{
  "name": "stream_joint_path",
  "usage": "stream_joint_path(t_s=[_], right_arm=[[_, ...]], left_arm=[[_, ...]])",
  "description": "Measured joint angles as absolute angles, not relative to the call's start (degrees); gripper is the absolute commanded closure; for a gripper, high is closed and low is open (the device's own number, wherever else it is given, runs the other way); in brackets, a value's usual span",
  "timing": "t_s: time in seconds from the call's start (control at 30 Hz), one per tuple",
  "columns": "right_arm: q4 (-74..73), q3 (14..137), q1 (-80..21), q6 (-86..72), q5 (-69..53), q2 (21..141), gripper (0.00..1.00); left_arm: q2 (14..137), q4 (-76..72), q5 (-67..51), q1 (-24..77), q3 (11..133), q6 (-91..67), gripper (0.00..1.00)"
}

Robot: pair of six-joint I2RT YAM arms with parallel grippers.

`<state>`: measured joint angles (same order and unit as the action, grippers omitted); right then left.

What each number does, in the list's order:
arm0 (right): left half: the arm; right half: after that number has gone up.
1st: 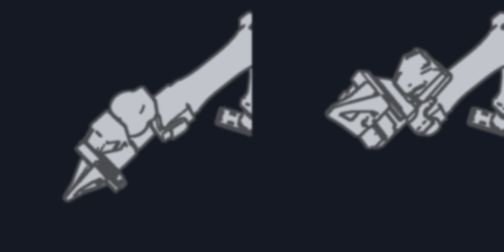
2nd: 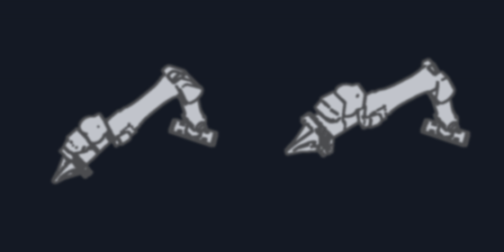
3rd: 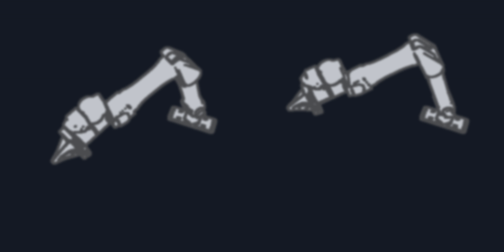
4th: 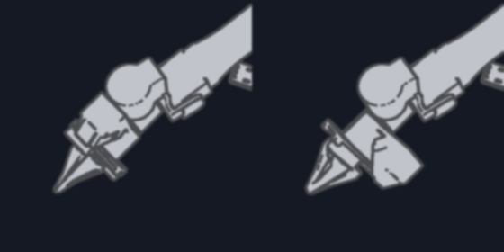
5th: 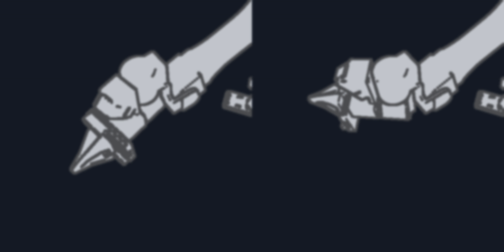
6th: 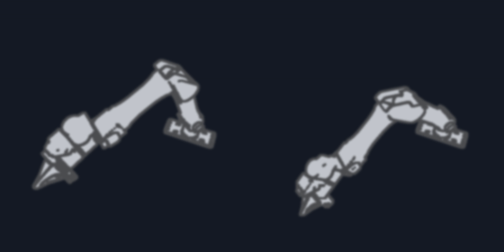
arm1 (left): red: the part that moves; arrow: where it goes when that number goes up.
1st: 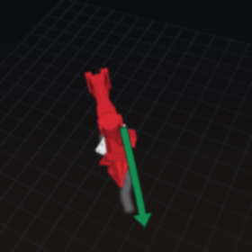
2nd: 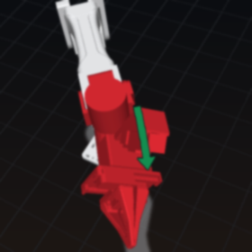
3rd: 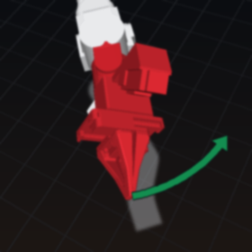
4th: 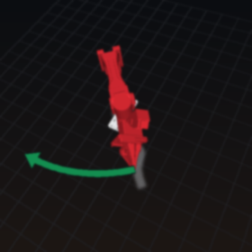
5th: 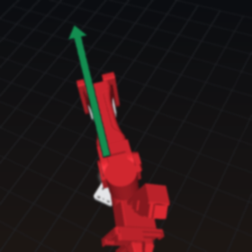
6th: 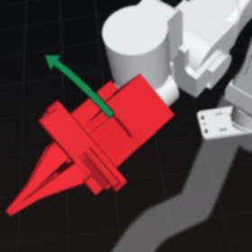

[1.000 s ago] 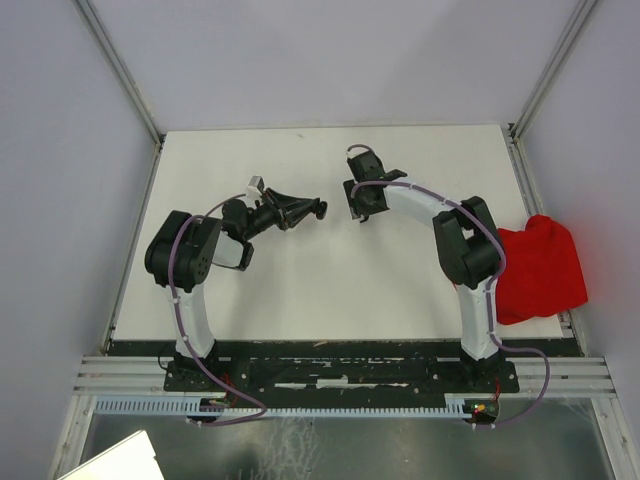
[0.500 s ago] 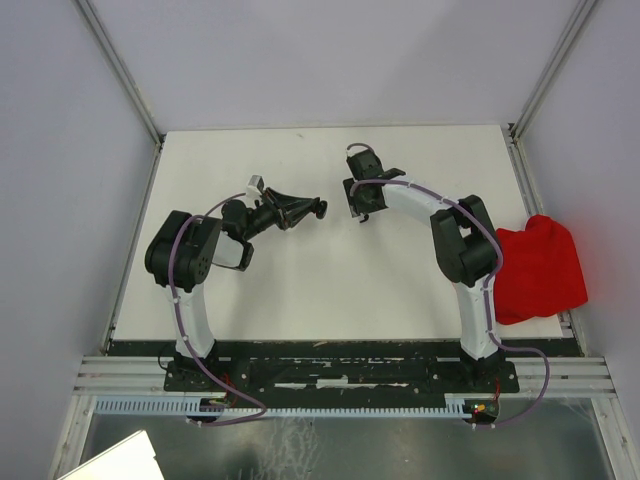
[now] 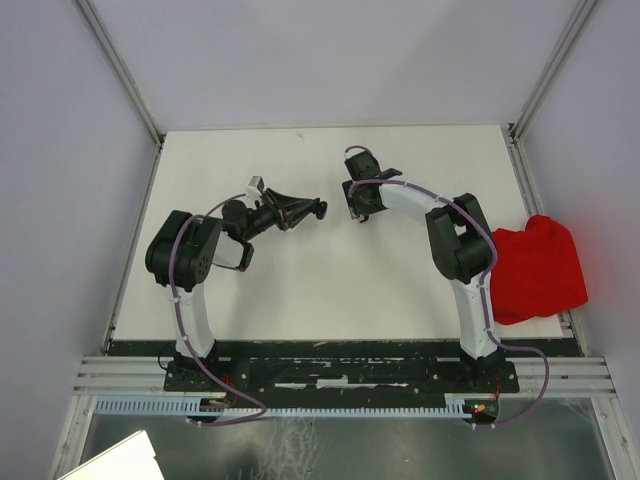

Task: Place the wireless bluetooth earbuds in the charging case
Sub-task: Pick up the earbud from the center of the board.

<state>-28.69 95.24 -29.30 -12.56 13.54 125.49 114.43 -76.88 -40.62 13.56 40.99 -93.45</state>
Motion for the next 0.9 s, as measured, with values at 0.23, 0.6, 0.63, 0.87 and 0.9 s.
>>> stream_joint_path(t_s=[0.23, 0.6, 0.63, 0.87, 0.9], right_arm=[[-29.1, 95.2, -29.3, -12.6, 13.9, 125.5, 0.35], [-27.8, 91.6, -29.2, -12.6, 14.3, 123.4, 0.35], [-27.7, 91.3, -29.1, -12.6, 14.3, 123.2, 0.35], [-27.4, 89.5, -29.1, -12.6, 14.3, 122.0, 0.35], [-27.4, 89.2, -29.1, -12.6, 14.3, 121.8, 0.35]], left_arm=[[114.4, -76.9, -40.6, 13.6, 40.9, -93.4, 0.97], [114.4, -76.9, -40.6, 13.6, 40.9, -93.4, 0.97], [114.4, -76.9, -40.6, 13.6, 40.9, -93.4, 0.97], [114.4, -76.9, -40.6, 13.6, 40.8, -93.4, 0.97], [114.4, -76.9, -40.6, 13.6, 40.8, -93.4, 0.97]])
